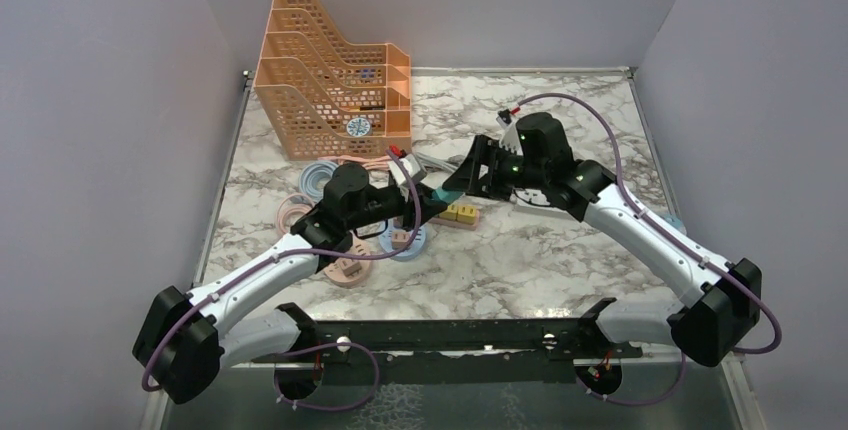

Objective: Insert the plug

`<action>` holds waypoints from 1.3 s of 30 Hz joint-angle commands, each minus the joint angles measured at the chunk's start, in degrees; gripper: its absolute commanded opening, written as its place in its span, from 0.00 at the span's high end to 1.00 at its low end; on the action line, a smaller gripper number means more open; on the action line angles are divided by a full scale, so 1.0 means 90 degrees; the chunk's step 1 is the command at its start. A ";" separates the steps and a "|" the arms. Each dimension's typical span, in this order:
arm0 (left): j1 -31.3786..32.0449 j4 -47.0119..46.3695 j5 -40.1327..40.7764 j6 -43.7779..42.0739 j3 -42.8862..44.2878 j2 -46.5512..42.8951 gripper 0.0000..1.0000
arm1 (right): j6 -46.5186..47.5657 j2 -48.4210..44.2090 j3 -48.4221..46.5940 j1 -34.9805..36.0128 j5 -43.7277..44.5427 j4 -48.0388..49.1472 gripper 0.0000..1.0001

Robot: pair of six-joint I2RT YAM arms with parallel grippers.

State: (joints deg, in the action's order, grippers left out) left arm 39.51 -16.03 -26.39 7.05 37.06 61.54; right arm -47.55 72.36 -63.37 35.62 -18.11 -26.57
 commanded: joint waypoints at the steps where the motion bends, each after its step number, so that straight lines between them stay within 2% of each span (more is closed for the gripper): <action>1: 0.0015 -0.0221 -0.0943 -0.1084 0.0065 -0.0079 0.90 | 0.0360 -0.0237 -0.0030 -0.0029 -0.0987 -0.0543 0.30; 5: 0.0015 -0.0202 -0.1347 -0.1370 0.0151 0.0038 0.90 | 0.0207 -0.0197 0.0014 -0.0034 -0.1278 -0.0403 0.34; 8: 0.0015 -0.0157 -0.1460 -0.1522 0.0200 0.0112 0.91 | 0.0176 -0.0107 -0.0009 -0.0029 -0.1431 -0.0284 0.45; 10: 0.0015 -0.0118 -0.1487 -0.1610 0.0229 0.0135 0.91 | 0.0195 -0.0053 -0.0013 -0.0027 -0.1550 -0.0248 0.49; 21: 0.0016 0.0007 -0.1569 -0.1663 0.0299 0.0154 0.88 | 0.0297 0.0132 0.0135 -0.0032 -0.1717 -0.0287 0.53; 22: 0.0010 0.0054 -0.1506 -0.1637 0.0313 0.0155 0.84 | 0.0340 0.0142 0.0137 -0.0027 -0.1704 -0.0302 0.57; 25: 0.0015 0.0247 -0.1005 -0.1356 0.0359 0.0164 0.56 | 0.0458 0.0104 0.0147 -0.0032 -0.1349 -0.0346 0.67; 27: 0.0015 0.0513 -0.0534 -0.1198 0.0392 0.0135 0.43 | 0.0603 0.0051 0.0106 -0.0032 -0.0781 -0.0449 0.69; 29: 0.0015 0.0781 -0.0007 -0.1026 0.0422 0.0044 0.35 | 0.0874 0.0015 -0.0026 -0.0064 -0.0036 -0.0733 0.70; 31: 0.0015 0.0991 0.0641 -0.0774 0.0411 -0.0122 0.20 | 0.1146 0.0025 -0.0189 -0.0132 0.0608 -0.0998 0.71; 35: 0.0008 0.1493 0.2489 0.0239 0.0485 -0.0517 0.06 | 0.1681 0.0099 -0.0477 -0.0432 0.1872 -0.1536 0.71; 37: -0.0011 0.2278 0.3464 0.0895 0.0888 -0.0560 0.01 | 0.1944 0.0159 -0.0569 -0.0652 0.2299 -0.1686 0.71; 39: -0.0041 0.2975 0.3850 0.1131 0.1287 -0.0484 0.01 | 0.2192 0.0259 -0.0638 -0.0898 0.2643 -0.1787 0.71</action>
State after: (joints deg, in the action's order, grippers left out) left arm 39.51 -0.95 -8.97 7.29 41.60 58.04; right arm -34.30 73.47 -66.30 30.89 -6.55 -38.87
